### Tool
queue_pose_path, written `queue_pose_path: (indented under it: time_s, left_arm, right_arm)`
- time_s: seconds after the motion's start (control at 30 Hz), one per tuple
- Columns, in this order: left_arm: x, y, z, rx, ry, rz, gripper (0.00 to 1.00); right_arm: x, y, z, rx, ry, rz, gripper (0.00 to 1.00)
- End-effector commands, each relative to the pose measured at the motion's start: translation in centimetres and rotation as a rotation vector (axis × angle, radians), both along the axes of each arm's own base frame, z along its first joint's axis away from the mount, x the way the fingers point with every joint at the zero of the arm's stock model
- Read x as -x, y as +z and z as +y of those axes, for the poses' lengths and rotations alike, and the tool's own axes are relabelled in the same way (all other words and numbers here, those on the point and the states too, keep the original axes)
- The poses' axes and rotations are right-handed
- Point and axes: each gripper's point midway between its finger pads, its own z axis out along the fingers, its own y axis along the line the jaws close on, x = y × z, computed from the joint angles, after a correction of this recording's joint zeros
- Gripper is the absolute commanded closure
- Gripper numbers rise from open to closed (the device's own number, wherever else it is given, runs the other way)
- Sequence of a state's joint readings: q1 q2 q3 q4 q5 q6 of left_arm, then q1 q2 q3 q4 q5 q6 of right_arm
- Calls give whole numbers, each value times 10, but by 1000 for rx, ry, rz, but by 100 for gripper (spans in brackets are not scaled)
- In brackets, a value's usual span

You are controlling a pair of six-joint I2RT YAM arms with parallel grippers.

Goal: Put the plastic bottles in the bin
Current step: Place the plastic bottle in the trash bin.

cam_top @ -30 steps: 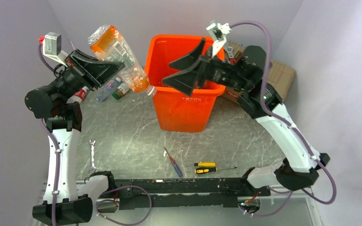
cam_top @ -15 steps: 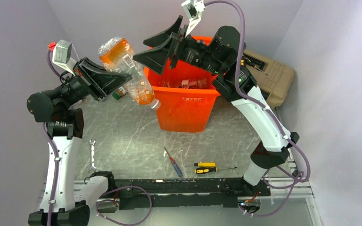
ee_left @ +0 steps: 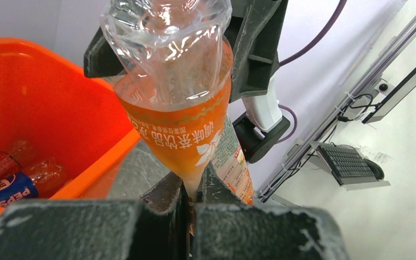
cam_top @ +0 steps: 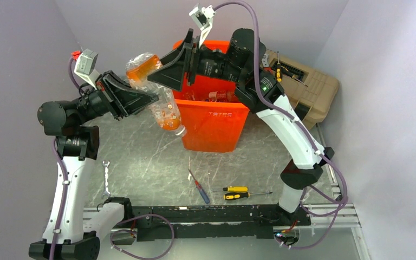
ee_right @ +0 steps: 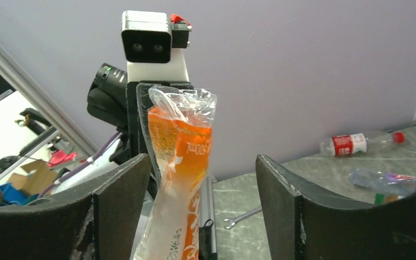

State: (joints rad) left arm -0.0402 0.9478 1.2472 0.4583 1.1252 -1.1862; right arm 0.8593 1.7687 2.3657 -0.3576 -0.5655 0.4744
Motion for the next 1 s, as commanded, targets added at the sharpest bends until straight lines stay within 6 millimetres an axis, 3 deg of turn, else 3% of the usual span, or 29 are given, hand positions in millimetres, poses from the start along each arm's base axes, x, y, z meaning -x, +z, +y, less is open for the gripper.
queue_pose_path:
  time_s: [0.0,0.13,0.23,0.33,0.4,0.5,0.57,0.73,0.83,0.9,0.97]
  left_arm:
    - [7,-2,-2,-26,-8,-39,100]
    - [5,-3,-3,-33,2,-32,100]
    - [-2,-4,-2,-33,36,-10,87]
    - [-6,-4,0,-36,69,-12,66]
    - [-6,-3,1,-32,83,-20,43]
    - [-4,4,4,-20,130,-56,14]
    - [-1,11,8,-16,191,-101,4]
    - [-2,24,33,-9,453,-193,0]
    - [-17,13,50,-42,598,-162,1]
    - [-33,-2,61,-76,684,-128,0]
    - [-51,-24,71,-121,760,-103,1]
  right_arm:
    - [19,16,-4,-30,70,6,31]
    - [23,14,-2,-29,109,54,54]
    - [29,17,-3,-37,140,79,70]
    - [36,26,-10,-62,147,67,88]
    - [40,34,-17,-84,138,48,100]
    - [46,52,-34,-121,112,-4,100]
    - [52,70,-54,-162,54,-67,100]
    - [48,114,-128,-370,-295,-302,100]
    - [18,117,-185,-470,-653,-372,100]
    - [-5,111,-209,-487,-856,-407,100]
    - [-26,99,-219,-475,-1005,-456,100]
